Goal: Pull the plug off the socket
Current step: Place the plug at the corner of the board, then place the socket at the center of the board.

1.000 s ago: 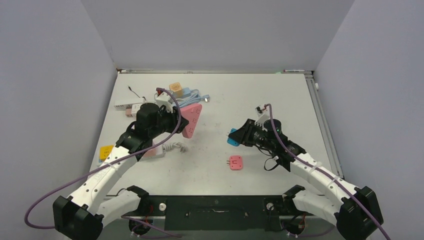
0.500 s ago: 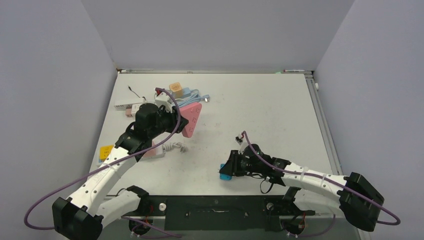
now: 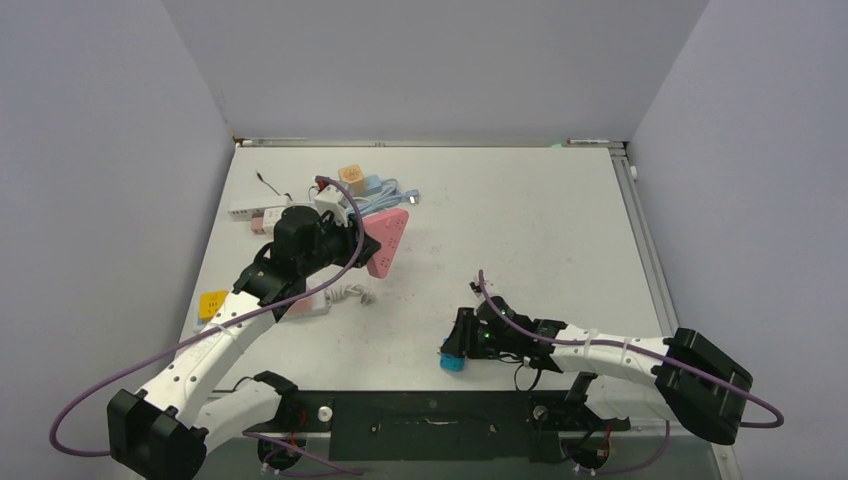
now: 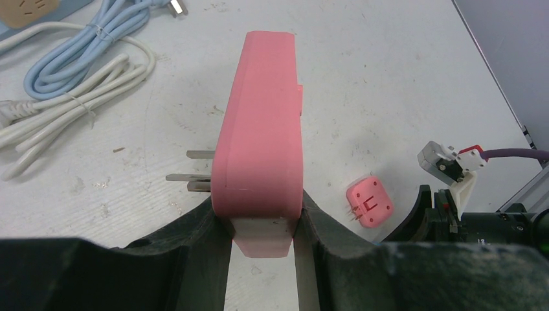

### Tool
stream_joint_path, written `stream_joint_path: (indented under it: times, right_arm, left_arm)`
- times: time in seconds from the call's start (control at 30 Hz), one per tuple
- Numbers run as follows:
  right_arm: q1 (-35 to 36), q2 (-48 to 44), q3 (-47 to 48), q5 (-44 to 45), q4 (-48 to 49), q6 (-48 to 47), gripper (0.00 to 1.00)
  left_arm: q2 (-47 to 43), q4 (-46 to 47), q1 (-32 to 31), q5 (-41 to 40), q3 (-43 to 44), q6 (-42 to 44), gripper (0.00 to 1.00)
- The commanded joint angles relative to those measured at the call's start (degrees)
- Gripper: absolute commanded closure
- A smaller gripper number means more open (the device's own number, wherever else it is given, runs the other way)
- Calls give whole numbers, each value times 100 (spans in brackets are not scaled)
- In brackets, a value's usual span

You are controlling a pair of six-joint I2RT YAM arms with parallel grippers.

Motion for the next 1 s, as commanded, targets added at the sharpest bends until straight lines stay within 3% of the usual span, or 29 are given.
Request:
stream_joint_path:
  times: [0.0,0.1,0.27,0.43,0.67,0.77,0.87,0.97]
  right_arm:
    - [23,8,48,411,-79,-2,61]
    - [18,-33,62,484,-218,-13,52]
    - [20,-185,183,631,-643,-86,48]
    - [-32,-469,436,841,-1225,-314,34]
    - [-1079,-1037,658,51,-1300,-1202,15]
    - [-1797,-1287,714,-812,-988,-1495,7]
    - [-2460,-1419,598,-1806,82,-1358,0]
    - [-2681,-1442,378,-2444,1555,-828,8]
  left_arm:
    - [-32,550,-4,197,62,0,100]
    - [-13,552,-4,221,62,-8,100]
    - [-17,560,-13,248,62,-9,100]
    - [-25,603,-13,390,43,-34,100]
    - [-43,882,-4,935,-14,-102,100]
    - [50,1075,-4,1466,-23,-152,100]
    - [116,1642,-4,2215,-133,-349,100]
    - [147,2215,-4,2938,-265,-656,100]
